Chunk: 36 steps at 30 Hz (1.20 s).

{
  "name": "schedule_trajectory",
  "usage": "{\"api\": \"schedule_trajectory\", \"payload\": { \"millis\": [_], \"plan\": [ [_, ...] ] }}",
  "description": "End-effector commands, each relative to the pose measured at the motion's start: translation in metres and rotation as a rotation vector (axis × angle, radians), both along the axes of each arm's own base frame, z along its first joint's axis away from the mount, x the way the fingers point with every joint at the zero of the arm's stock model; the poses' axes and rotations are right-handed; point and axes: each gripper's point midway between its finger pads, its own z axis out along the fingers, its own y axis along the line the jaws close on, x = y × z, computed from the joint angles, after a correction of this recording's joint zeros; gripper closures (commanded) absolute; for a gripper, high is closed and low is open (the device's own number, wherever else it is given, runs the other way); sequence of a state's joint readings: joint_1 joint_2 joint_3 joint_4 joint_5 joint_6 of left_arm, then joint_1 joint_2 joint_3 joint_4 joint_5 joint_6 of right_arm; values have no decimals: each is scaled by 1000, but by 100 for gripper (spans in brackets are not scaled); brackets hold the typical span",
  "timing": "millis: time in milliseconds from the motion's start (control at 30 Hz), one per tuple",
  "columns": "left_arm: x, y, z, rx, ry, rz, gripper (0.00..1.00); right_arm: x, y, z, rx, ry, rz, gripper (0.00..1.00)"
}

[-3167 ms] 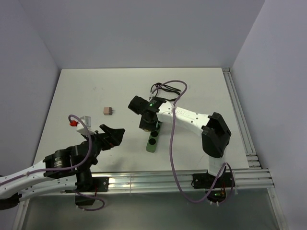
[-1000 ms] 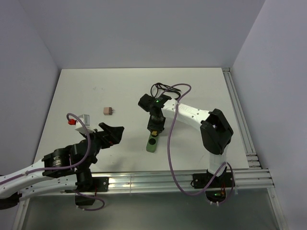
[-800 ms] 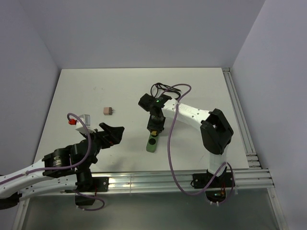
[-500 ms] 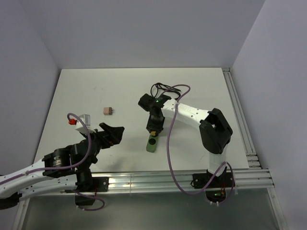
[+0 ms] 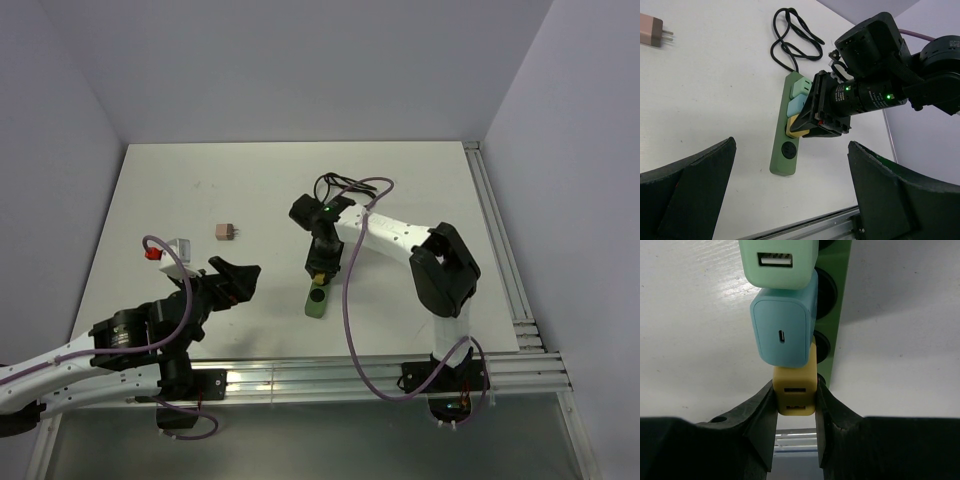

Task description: Insert the plug

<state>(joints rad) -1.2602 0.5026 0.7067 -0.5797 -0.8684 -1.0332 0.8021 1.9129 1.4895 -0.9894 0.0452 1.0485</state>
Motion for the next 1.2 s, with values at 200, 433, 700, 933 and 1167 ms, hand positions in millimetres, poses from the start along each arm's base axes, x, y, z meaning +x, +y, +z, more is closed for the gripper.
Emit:
{"api": "schedule_trajectory", "payload": {
  "millis": [200, 433, 700, 933, 1167],
  "plan": [
    [-1, -2, 14, -38, -22, -12, 1, 8, -15, -63, -156, 86, 38, 100],
    [-1, -3, 13, -32, -11, -11, 1, -15, -19, -99, -214, 173, 82, 100],
    [-2, -4, 15, -38, -21, -27, 0, -37, -26, -133, -188, 207, 33, 100],
    [-2, -7, 10, -11, 7, -20, 1, -19, -19, -131, -249, 162, 75, 100],
    [-1, -5, 3, -3, 27, -3, 1, 16, -11, -76, -223, -21, 75, 92]
  ]
}}
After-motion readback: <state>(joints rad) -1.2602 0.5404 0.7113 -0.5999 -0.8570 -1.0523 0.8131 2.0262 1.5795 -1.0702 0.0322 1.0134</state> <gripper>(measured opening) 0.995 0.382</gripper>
